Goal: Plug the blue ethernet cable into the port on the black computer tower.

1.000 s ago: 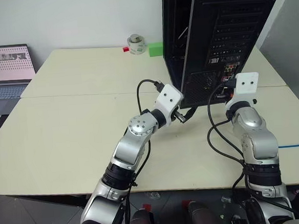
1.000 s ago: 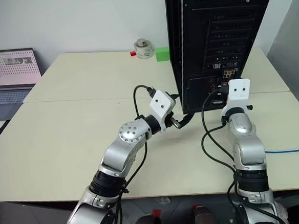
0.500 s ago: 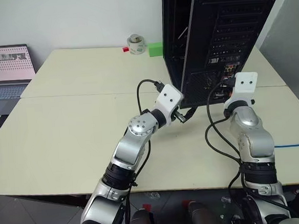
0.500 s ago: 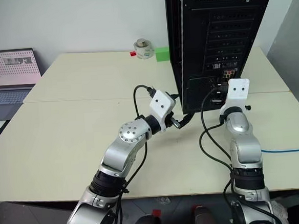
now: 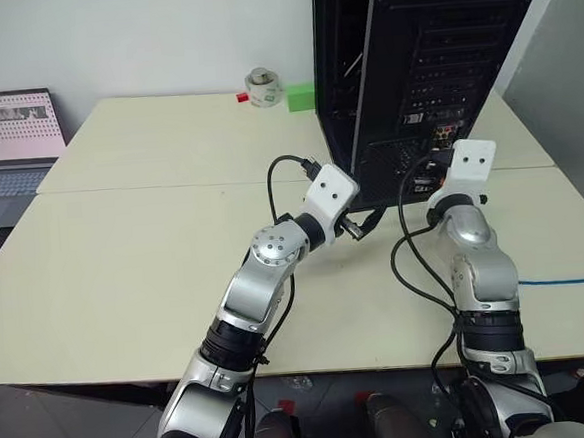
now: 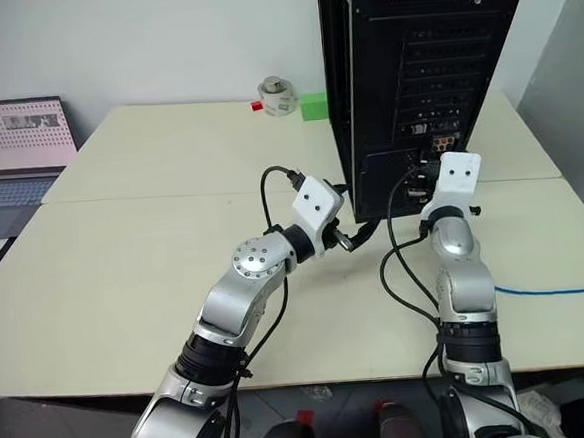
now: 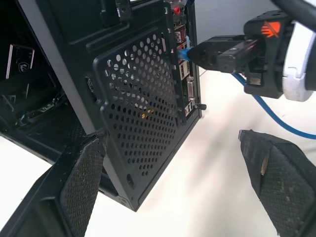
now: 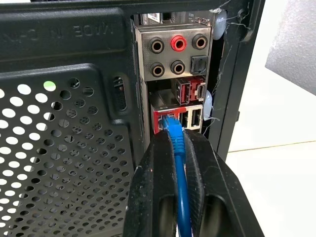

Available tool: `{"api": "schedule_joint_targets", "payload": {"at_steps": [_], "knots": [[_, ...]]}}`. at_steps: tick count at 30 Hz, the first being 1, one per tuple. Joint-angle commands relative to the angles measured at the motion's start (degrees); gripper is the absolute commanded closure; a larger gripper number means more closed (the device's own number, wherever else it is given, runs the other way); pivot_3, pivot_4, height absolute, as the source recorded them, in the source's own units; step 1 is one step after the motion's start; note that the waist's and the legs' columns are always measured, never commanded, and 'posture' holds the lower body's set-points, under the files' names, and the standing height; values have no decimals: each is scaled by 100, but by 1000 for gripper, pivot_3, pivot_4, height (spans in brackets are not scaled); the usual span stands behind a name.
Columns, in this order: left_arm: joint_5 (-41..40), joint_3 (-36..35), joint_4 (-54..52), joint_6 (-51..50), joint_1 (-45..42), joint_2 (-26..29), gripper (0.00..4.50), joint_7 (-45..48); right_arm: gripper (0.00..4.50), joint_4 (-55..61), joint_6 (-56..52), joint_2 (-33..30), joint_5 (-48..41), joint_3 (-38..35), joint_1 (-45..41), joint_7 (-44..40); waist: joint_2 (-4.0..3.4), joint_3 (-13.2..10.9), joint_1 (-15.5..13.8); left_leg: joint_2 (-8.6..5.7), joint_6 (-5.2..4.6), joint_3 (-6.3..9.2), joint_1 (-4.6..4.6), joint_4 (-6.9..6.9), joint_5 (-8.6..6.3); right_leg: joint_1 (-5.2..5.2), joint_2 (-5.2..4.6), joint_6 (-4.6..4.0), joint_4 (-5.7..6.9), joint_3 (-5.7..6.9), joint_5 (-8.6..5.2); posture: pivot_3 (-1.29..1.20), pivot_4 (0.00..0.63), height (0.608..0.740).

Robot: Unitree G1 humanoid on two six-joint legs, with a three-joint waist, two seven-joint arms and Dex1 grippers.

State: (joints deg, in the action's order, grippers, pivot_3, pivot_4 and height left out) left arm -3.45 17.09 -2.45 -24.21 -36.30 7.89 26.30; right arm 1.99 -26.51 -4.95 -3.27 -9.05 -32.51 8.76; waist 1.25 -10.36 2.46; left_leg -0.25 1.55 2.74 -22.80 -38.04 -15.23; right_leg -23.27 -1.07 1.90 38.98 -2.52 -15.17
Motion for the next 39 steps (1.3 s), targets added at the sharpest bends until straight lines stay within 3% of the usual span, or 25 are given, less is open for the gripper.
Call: {"api": "schedule_joint_targets", "payload": {"at_steps": [1,11,13,26,31,33,39], "knots": [[25,-71,-326,2,-10,-52,36,-63,4500,-130,164,22,45,89,-208,-31,0,0,17,0,0,0,0,0,0,0,0,0,0,0,0,0,150,740],[30,-61,-340,2,9,-46,36,-97,4500,-211,194,-65,-77,131,-85,-313,-1,1,82,1,0,0,3,0,1,0,2,0,3,-1,0,0,150,740],[31,-62,-344,8,14,-46,0,-99,3815,-179,170,-113,-80,120,-25,-381,-1,1,83,1,0,0,3,1,0,0,3,0,3,-1,0,0,150,740],[16,-128,-262,94,7,-36,0,-97,1319,513,-197,-627,-147,137,340,-1052,-2,0,16,1,0,4,-4,6,1,-1,-5,0,-4,1,0,0,150,740],[3,-336,-217,148,-56,187,0,-32,290,1304,-556,-1317,-574,44,710,-2008,-3,-1,-23,0,0,4,-5,6,0,-1,-4,2,-7,3,-1,0,150,740],[-30,-416,-185,161,-81,344,0,84,42,1549,-573,-1623,-738,12,846,-2395,-3,-2,-31,-1,-1,6,-5,6,0,-1,-6,5,-7,4,-3,0,150,740],[-464,-871,-210,47,-58,1072,0,837,42,1686,-146,-2686,-1300,-597,1233,-3648,-2,-3,-62,-4,-1,6,-6,5,0,0,-4,6,-8,5,-4,0,150,740]]}}
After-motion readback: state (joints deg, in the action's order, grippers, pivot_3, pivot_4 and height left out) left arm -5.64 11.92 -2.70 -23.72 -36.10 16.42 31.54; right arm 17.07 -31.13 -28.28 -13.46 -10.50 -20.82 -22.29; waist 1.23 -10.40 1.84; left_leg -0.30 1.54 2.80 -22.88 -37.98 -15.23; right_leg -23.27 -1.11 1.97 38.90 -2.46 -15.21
